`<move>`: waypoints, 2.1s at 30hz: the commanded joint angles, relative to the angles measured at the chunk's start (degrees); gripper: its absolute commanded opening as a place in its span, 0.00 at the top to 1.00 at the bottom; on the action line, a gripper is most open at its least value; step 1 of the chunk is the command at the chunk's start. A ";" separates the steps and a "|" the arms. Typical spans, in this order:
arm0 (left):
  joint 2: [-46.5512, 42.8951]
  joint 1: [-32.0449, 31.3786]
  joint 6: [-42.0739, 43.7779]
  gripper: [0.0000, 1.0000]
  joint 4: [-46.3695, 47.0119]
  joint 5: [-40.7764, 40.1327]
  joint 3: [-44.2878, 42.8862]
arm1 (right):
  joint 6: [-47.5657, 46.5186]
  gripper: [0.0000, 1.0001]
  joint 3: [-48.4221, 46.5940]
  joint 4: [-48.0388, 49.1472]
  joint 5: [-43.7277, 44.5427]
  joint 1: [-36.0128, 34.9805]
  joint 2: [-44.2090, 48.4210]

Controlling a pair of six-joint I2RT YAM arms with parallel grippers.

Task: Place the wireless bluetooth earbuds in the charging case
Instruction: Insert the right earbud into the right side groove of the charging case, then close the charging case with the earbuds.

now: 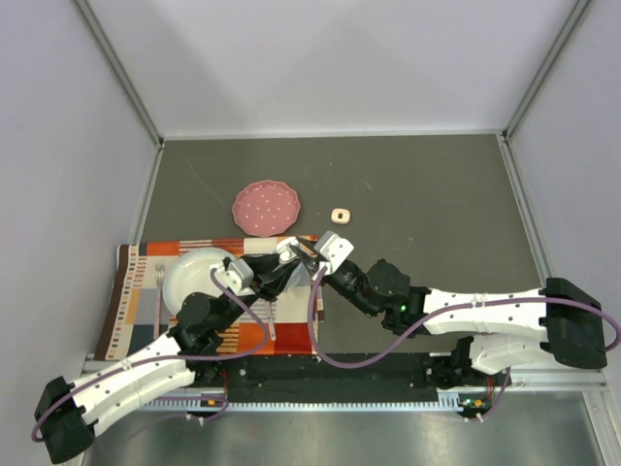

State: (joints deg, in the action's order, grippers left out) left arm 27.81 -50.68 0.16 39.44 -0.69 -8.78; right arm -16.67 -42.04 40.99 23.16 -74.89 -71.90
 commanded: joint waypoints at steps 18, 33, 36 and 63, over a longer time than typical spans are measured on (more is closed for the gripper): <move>-1.80 0.14 -0.08 1.00 7.40 -0.98 -1.42 | 2.95 0.90 -0.41 -7.24 -1.27 -1.22 0.62; -1.53 0.14 -0.08 1.00 7.93 -1.16 -1.33 | 4.01 0.72 -0.32 -6.98 -0.31 -1.22 1.85; -1.62 0.05 -0.08 1.00 7.84 -1.16 -1.24 | 4.27 0.69 -0.58 -7.07 -0.57 -1.22 2.02; -1.62 0.05 -0.08 1.00 7.58 -0.89 -1.24 | 4.88 0.23 2.32 -1.35 9.27 -1.22 11.42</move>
State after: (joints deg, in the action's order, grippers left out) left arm 26.83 -50.65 0.16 43.48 -1.56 -8.78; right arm -12.84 -39.75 37.67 29.56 -75.29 -62.94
